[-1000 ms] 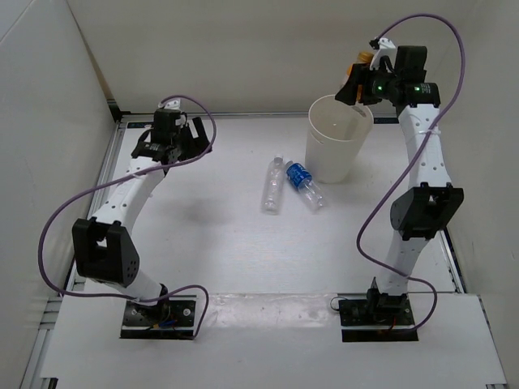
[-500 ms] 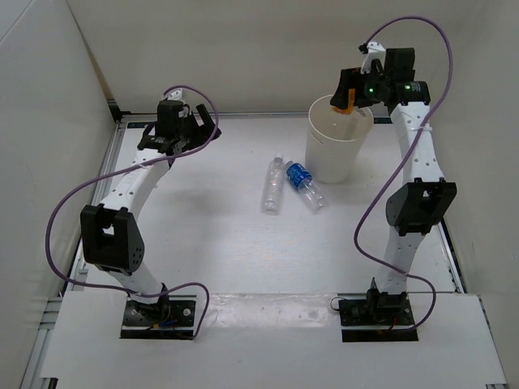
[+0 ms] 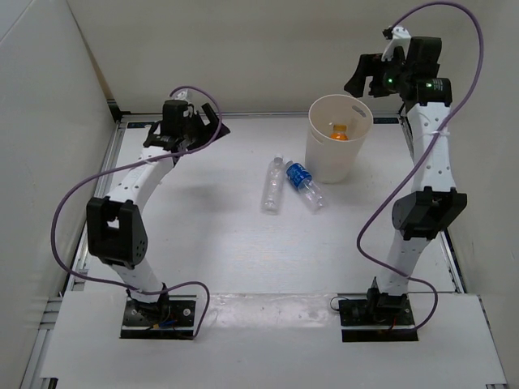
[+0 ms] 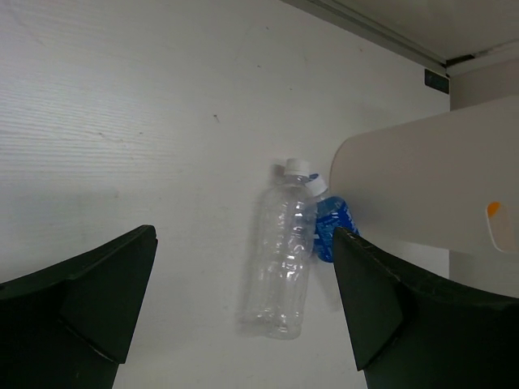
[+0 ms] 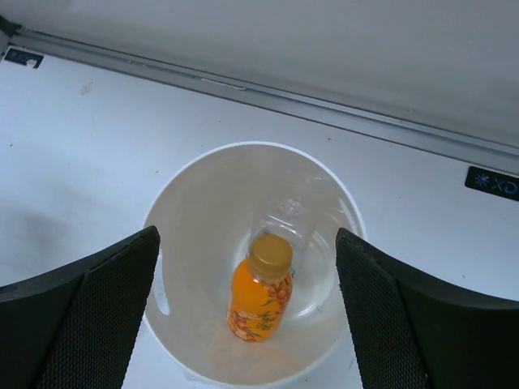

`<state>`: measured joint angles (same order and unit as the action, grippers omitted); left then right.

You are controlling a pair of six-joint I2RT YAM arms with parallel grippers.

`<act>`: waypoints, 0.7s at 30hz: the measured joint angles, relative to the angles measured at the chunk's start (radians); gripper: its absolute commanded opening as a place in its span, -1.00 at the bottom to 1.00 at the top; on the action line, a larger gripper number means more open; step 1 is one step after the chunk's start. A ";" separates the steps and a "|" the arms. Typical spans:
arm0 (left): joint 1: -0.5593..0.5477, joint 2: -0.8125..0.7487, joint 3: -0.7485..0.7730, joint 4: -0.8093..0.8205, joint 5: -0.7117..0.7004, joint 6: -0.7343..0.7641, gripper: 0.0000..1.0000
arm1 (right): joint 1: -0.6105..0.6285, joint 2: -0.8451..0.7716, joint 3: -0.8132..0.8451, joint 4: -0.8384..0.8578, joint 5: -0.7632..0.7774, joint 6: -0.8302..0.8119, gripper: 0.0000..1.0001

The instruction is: Put the plastic bottles in the bin

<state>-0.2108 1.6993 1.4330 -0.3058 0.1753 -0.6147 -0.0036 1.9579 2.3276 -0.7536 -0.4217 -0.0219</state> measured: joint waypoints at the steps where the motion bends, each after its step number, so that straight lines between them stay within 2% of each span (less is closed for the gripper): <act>1: -0.006 0.013 0.013 -0.008 0.014 0.002 1.00 | -0.011 -0.002 -0.001 0.000 -0.001 0.008 0.81; 6: -0.082 0.194 0.258 -0.097 0.096 0.034 1.00 | -0.059 -0.037 -0.051 0.000 0.000 0.024 0.81; 15: -0.220 0.372 0.329 -0.282 0.119 0.057 1.00 | -0.064 -0.104 -0.126 -0.007 -0.007 0.027 0.81; 21: -0.259 0.471 0.395 -0.384 0.115 0.077 1.00 | -0.126 -0.153 -0.172 -0.007 -0.017 0.036 0.81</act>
<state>-0.4694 2.1700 1.8278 -0.6899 0.2901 -0.5373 -0.1299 1.8046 2.1559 -0.7605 -0.4389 0.0139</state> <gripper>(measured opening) 0.995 0.904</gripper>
